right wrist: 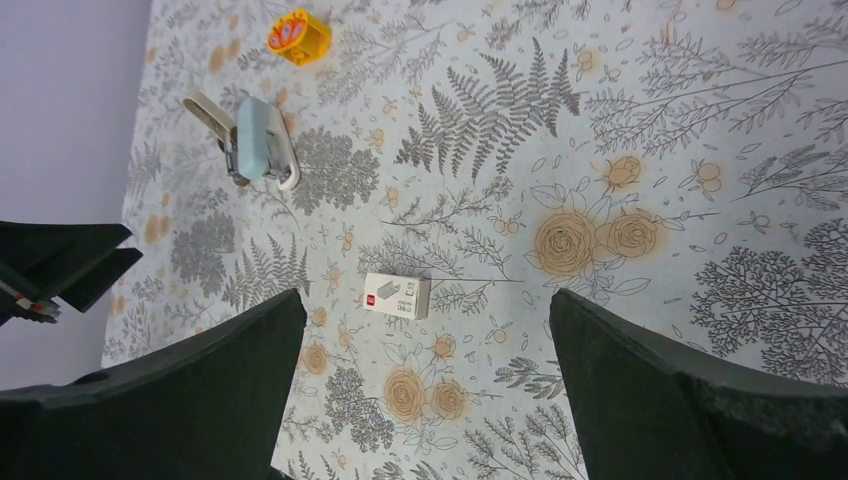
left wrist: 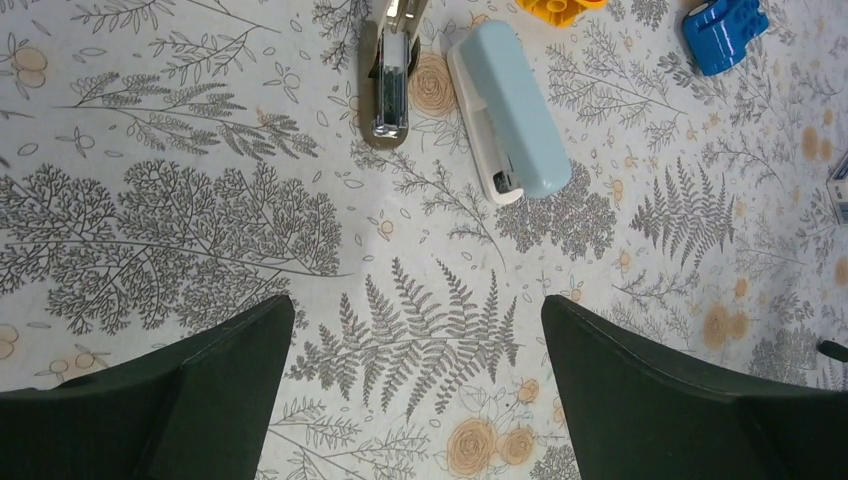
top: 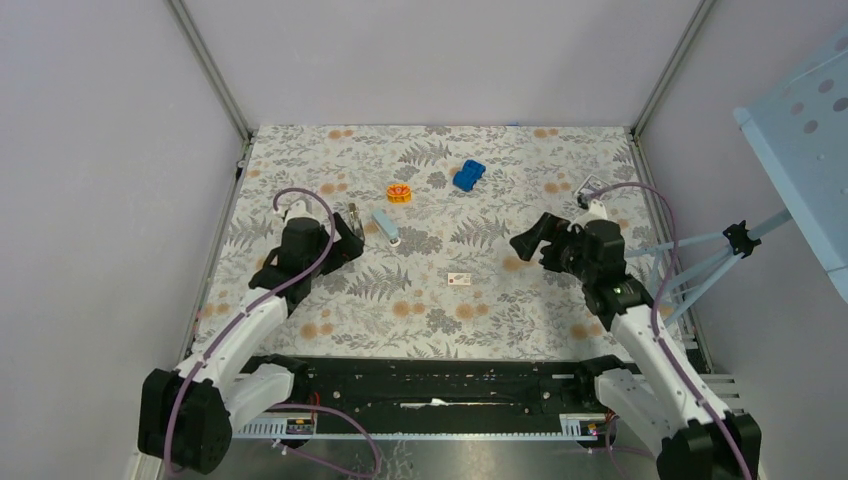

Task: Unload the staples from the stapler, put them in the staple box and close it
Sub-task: Reset both arms

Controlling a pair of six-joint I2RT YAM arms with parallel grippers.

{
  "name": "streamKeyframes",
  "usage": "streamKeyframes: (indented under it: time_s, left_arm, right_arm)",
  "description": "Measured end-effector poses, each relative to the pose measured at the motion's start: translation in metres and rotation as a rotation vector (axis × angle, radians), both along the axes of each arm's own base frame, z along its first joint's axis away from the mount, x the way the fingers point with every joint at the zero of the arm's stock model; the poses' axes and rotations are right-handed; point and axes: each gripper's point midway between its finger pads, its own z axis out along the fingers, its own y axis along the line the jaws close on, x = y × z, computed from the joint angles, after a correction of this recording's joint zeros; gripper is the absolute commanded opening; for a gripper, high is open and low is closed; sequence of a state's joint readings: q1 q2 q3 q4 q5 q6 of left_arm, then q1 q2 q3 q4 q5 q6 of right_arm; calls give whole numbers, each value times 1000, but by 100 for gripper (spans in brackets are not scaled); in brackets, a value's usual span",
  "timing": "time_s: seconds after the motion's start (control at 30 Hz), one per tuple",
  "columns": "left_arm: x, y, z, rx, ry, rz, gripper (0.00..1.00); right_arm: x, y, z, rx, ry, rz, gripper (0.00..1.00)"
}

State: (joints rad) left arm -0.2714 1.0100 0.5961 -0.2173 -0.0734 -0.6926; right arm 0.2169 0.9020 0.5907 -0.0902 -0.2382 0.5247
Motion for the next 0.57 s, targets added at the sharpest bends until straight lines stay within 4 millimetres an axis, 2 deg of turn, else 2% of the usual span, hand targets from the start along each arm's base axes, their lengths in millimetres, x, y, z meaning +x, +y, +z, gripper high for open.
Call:
streamKeyframes:
  time_s: [0.1, 0.3, 0.57]
  left_arm:
    - [-8, 3, 2, -2, -4, 4, 99]
    - [-11, 5, 22, -23, -78, 14, 99]
    - [-13, 6, 17, -20, -71, 15, 99]
  right_arm:
    - [-7, -8, 15, 12, -101, -38, 100]
    - [-10, -22, 37, 17, -251, -107, 100]
    - [-13, -51, 29, 6, -380, -269, 100]
